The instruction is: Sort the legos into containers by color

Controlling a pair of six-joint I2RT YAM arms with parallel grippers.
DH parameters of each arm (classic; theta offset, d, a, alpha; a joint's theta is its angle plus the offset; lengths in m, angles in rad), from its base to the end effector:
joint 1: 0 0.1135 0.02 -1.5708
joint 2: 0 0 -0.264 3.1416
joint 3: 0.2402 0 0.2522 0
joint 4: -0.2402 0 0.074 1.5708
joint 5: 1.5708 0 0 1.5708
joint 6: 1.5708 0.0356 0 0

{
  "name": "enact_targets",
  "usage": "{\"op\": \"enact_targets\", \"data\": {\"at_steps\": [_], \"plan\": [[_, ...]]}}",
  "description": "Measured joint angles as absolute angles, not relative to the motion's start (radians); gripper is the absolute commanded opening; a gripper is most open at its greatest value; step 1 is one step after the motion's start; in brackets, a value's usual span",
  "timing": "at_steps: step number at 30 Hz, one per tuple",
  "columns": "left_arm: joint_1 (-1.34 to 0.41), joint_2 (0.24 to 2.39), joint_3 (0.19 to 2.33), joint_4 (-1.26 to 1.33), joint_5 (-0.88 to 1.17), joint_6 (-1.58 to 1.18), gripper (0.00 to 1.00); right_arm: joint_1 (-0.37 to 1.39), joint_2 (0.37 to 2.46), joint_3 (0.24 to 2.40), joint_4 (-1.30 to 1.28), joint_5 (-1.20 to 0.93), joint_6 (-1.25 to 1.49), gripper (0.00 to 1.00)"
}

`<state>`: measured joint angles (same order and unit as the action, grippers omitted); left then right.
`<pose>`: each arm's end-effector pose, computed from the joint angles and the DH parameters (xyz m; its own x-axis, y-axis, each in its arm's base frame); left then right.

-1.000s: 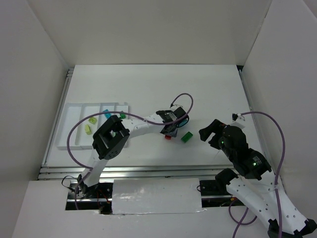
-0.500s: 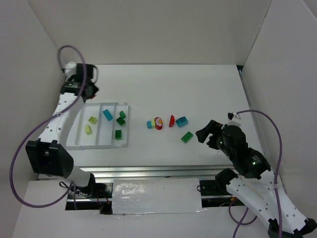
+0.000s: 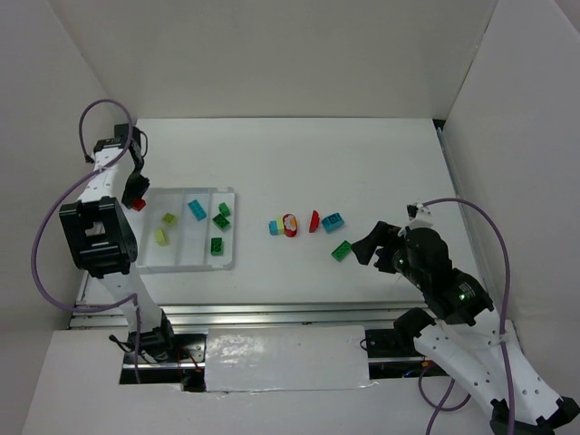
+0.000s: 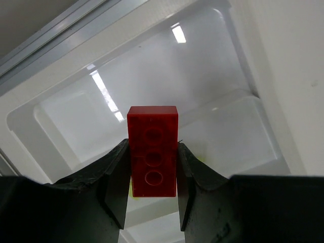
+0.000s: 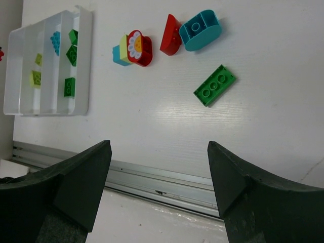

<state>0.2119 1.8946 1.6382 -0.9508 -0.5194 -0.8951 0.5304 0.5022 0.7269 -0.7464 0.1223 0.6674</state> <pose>0.3810 0.1000 0.2616 -0.2944 -0.7562 -0.5844 -0.9351 0.3542 0.0126 0.0961 0.0513 0.2992 -0.5919 0.3650 -0.7186 -0.0566 0.8705 0.4889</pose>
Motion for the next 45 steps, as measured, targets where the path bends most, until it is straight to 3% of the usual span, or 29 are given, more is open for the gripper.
{"op": "enact_targets", "data": {"at_steps": [6, 9, 13, 14, 15, 17, 22, 30, 31, 40, 45], "plan": [[0.303, 1.855, 1.517, -0.911, -0.508, -0.915, 0.09, 0.53, 0.521, 0.727, -0.741, 0.096, 0.656, 0.84], [0.317, 1.857, 1.484, -0.887, -0.491, -0.923, 0.19, 0.53, 0.525, 0.727, -0.741, 0.082, 0.656, 0.84], [0.312, 1.86, 1.449, -0.842, -0.466, -0.925, 0.43, 0.53, 0.525, 0.727, -0.741, 0.069, 0.656, 0.83], [0.311, 1.861, 1.441, -0.835, -0.459, -0.926, 0.58, 0.53, 0.525, 0.727, -0.741, 0.068, 0.657, 0.83], [0.311, 1.861, 1.435, -0.83, -0.455, -0.925, 0.66, 0.53, 0.526, 0.727, -0.741, 0.066, 0.657, 0.83], [0.312, 1.862, 1.429, -0.826, -0.449, -0.944, 0.74, 0.53, 0.528, 0.727, -0.741, 0.063, 0.657, 0.83], [0.315, 1.862, 1.428, -0.822, -0.45, -0.972, 0.83, 0.53, 0.533, 0.727, -0.741, 0.058, 0.657, 0.83], [0.305, 1.815, 1.412, -0.798, -0.437, -0.954, 0.87, 0.53, 0.533, 0.727, -0.741, 0.051, 0.656, 0.84], [0.281, 1.784, 1.402, -0.784, -0.434, -0.935, 0.97, 0.53, 0.533, 0.727, -0.741, 0.052, 0.657, 0.84], [-0.384, 1.693, 1.559, -0.635, -0.39, -0.723, 0.97, 0.53, 0.512, 0.774, -0.775, 0.15, 0.699, 0.89], [-0.598, 1.776, 1.584, -0.64, -0.376, -0.709, 0.95, 0.53, 0.49, 0.805, -0.794, 0.213, 0.725, 0.89]]}}
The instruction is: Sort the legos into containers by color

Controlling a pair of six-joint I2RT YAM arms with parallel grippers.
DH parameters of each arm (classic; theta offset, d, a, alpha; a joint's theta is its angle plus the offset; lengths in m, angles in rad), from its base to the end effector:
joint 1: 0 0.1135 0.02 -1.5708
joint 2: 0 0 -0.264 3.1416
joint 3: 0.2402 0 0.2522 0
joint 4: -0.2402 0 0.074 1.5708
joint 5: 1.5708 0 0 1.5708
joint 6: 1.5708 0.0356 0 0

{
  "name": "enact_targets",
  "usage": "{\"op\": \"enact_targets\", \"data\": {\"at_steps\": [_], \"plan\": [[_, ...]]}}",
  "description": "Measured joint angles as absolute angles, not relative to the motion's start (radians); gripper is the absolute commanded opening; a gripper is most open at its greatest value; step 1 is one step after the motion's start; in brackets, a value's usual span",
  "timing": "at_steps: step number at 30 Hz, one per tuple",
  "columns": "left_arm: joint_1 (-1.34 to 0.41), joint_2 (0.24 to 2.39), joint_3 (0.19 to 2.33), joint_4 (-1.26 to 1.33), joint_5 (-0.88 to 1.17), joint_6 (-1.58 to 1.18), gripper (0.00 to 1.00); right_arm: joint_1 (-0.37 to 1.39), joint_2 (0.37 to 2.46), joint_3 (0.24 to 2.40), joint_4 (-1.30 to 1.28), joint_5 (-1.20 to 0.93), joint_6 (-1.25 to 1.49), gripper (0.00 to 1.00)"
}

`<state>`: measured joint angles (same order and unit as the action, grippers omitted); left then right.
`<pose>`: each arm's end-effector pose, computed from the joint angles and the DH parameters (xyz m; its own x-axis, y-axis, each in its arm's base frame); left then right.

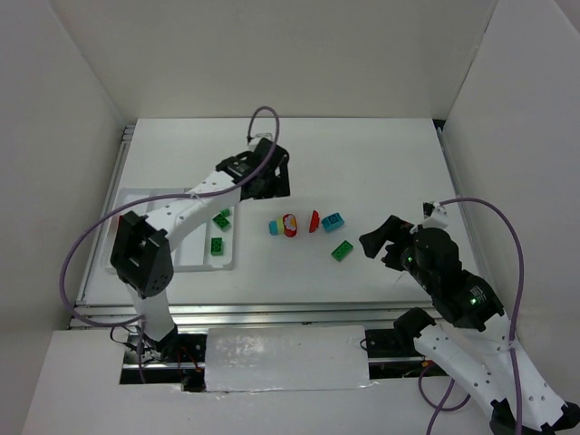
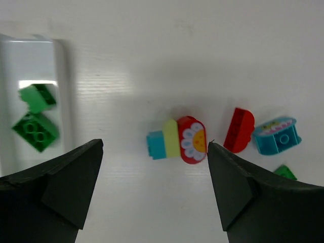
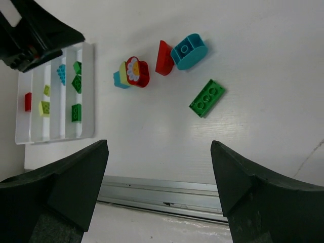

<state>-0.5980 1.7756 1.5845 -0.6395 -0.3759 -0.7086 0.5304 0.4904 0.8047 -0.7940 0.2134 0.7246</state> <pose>0.3361 -0.2132 0.3053 -0.6710 -0.2754 -0.6885 -0.1548 0.9600 -0.2331 0.0884 0.0431 0.3204 -0.5184 0.4470 -0.7290 0.0150 0.8572 0.5148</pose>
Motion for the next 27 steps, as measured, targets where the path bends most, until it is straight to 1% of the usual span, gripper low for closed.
{"op": "enact_targets", "data": {"at_steps": [5, 7, 9, 10, 13, 14, 16, 17, 20, 27], "plan": [[-0.715, 1.954, 1.696, -0.645, -0.344, -0.702, 0.91, 0.53, 0.481, 0.805, -0.823, 0.248, 0.748, 0.89], [-0.746, 2.011, 1.734, -0.637, -0.332, -0.683, 0.88, 0.53, 0.467, 0.805, -0.828, 0.255, 0.752, 0.9], [-0.773, 2.059, 1.772, -0.638, -0.326, -0.672, 0.83, 0.53, 0.457, 0.805, -0.831, 0.258, 0.754, 0.9], [-0.785, 2.086, 1.803, -0.639, -0.324, -0.661, 0.79, 0.53, 0.455, 0.805, -0.834, 0.259, 0.754, 0.9], [-0.805, 2.142, 1.865, -0.638, -0.315, -0.651, 0.76, 0.53, 0.453, 0.805, -0.842, 0.258, 0.754, 0.9], [-0.807, 2.16, 1.884, -0.636, -0.315, -0.649, 0.7, 0.53, 0.451, 0.805, -0.846, 0.258, 0.754, 0.9], [-0.806, 2.191, 1.917, -0.646, -0.316, -0.635, 0.69, 0.53, 0.443, 0.805, -0.851, 0.258, 0.754, 0.9], [-0.805, 2.208, 1.936, -0.654, -0.317, -0.63, 0.63, 0.53, 0.438, 0.805, -0.852, 0.258, 0.754, 0.9], [-0.802, 2.247, 1.967, -0.656, -0.32, -0.616, 0.61, 0.53, 0.426, 0.805, -0.853, 0.258, 0.754, 0.9], [-0.796, 2.283, 1.971, -0.666, -0.308, -0.592, 0.61, 0.53, 0.426, 0.805, -0.853, 0.258, 0.754, 0.9]]}}
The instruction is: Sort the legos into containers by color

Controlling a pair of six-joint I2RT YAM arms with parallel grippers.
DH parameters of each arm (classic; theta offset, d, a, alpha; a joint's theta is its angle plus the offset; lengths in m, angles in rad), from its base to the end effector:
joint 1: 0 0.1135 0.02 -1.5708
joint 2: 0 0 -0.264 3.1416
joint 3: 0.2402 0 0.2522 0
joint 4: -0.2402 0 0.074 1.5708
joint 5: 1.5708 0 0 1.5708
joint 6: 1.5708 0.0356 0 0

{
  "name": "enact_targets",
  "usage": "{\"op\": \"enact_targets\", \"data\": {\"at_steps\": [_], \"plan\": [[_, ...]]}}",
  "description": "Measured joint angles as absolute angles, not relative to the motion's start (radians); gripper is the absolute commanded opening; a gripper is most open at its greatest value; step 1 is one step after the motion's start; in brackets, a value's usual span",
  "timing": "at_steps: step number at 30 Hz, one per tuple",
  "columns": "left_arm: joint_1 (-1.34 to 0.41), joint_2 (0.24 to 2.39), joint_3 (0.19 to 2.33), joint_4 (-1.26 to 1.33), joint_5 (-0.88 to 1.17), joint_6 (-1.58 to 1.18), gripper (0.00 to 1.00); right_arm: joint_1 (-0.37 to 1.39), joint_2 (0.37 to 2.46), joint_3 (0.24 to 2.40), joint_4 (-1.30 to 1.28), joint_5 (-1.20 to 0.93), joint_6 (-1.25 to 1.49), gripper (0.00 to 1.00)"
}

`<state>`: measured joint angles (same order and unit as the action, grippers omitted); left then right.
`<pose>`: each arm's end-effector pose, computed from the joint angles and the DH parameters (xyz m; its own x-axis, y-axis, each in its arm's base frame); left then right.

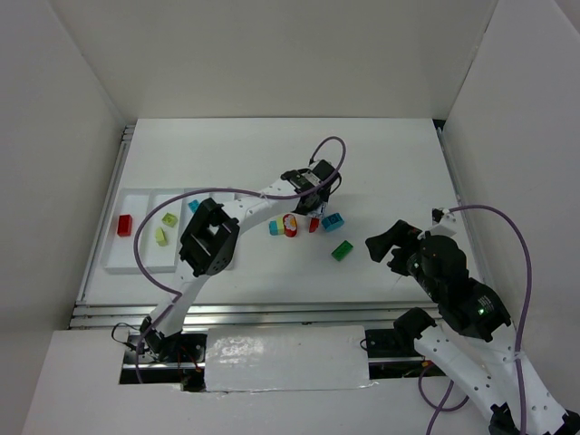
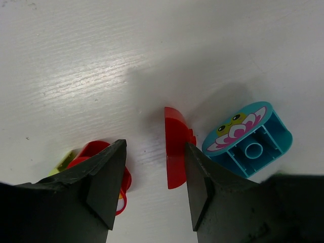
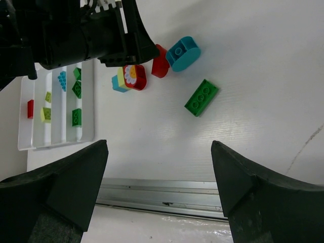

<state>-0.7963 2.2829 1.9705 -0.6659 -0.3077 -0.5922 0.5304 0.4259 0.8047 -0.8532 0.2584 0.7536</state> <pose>0.3604 -0.3529 0.2056 -0.7956 0.0525 -0.6036 0.1432 0.9843 -0.1033 0.0748 0.0333 0.3194 -0.4878 0.4808 -0.7286 0.0560 0.8501 0.5236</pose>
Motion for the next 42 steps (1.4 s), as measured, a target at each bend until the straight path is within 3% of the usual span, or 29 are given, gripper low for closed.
{"op": "enact_targets", "data": {"at_steps": [12, 16, 26, 33, 38, 42], "plan": [[-0.796, 2.308, 1.975, -0.649, -0.255, -0.581, 0.61, 0.53, 0.426, 0.804, -0.853, 0.258, 0.753, 0.9], [-0.796, 2.315, 1.975, -0.649, -0.253, -0.585, 0.54, 0.53, 0.426, 0.804, -0.853, 0.258, 0.753, 0.9], [-0.796, 2.339, 1.975, -0.642, -0.249, -0.588, 0.0, 0.53, 0.426, 0.804, -0.853, 0.257, 0.75, 0.9], [-0.788, 2.264, 1.911, -0.623, -0.274, -0.588, 0.0, 0.53, 0.427, 0.804, -0.853, 0.257, 0.75, 0.9], [-0.711, 1.971, 1.774, -0.616, -0.356, -0.675, 0.0, 0.53, 0.428, 0.804, -0.853, 0.254, 0.749, 0.9], [-0.483, 1.705, 1.658, -0.604, -0.405, -0.768, 0.0, 0.53, 0.428, 0.799, -0.852, 0.247, 0.741, 0.9]]}}
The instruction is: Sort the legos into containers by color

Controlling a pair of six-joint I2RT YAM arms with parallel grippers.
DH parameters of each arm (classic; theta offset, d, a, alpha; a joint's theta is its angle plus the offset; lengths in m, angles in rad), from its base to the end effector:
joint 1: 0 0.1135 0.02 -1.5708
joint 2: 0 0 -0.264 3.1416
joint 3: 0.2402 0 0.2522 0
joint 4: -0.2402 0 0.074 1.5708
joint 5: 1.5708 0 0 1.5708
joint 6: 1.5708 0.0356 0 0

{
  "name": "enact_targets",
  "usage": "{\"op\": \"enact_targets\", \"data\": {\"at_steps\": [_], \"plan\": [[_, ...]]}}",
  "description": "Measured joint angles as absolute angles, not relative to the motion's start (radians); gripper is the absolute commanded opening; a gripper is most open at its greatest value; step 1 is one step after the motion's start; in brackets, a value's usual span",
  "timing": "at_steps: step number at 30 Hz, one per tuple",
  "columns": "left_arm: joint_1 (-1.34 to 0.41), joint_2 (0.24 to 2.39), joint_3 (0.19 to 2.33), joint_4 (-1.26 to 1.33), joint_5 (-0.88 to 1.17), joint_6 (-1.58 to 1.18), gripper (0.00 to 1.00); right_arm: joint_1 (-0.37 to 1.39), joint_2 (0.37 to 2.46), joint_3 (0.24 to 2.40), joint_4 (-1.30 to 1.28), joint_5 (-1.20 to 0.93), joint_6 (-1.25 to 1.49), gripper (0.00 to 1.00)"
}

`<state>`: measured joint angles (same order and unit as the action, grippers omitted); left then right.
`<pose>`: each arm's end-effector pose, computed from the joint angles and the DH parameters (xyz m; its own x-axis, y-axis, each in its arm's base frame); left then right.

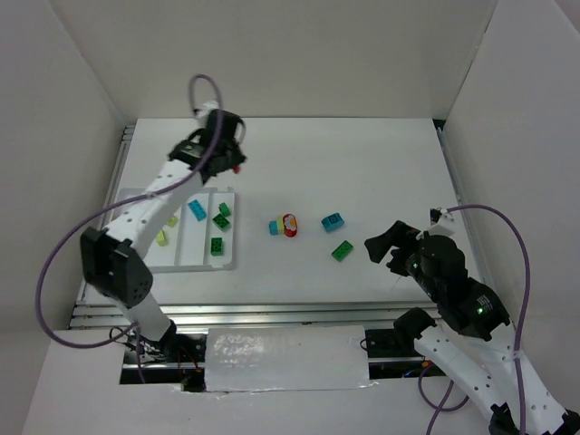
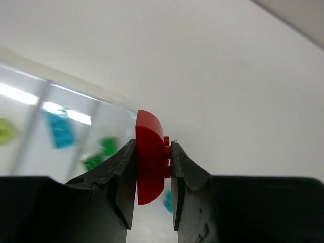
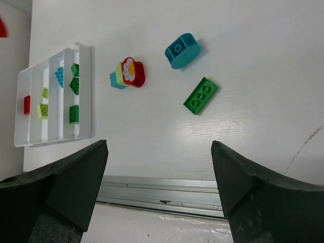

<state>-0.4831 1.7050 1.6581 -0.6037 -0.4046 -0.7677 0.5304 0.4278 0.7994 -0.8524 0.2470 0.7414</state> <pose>0.3499 -0.1677 0.3589 -0.4898 -0.4640 -0.7381 -0.2648 0.8858 -0.3811 0.0755 0.0342 0.3177 -0.4992 0.4664 -0.7303 0.0456 0.8558 0.5154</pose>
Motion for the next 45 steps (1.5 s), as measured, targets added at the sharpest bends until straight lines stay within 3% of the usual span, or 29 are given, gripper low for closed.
{"op": "enact_targets", "data": {"at_steps": [5, 10, 15, 28, 37, 40, 45], "plan": [[-0.097, 1.606, 1.544, -0.643, -0.458, -0.838, 0.0, 0.53, 0.429, 0.795, -0.851, 0.234, 0.734, 0.9], [0.112, 1.698, 1.452, -0.72, -0.439, -0.881, 0.0, 0.53, 0.432, 0.791, -0.845, 0.222, 0.729, 0.9], [0.2, 1.789, 1.408, -0.746, -0.429, -0.912, 0.03, 0.53, 0.442, 0.791, -0.836, 0.205, 0.715, 0.9], [0.315, 1.793, 1.38, -0.743, -0.421, -0.926, 0.15, 0.53, 0.49, 0.784, -0.815, 0.177, 0.685, 0.9], [0.371, 1.798, 1.38, -0.725, -0.384, -0.927, 0.38, 0.53, 0.495, 0.784, -0.815, 0.168, 0.682, 0.9], [0.379, 1.798, 1.38, -0.715, -0.374, -0.931, 0.49, 0.53, 0.499, 0.784, -0.815, 0.167, 0.682, 0.9], [0.379, 1.798, 1.367, -0.701, -0.37, -0.951, 0.78, 0.53, 0.504, 0.783, -0.815, 0.16, 0.681, 0.9]]}}
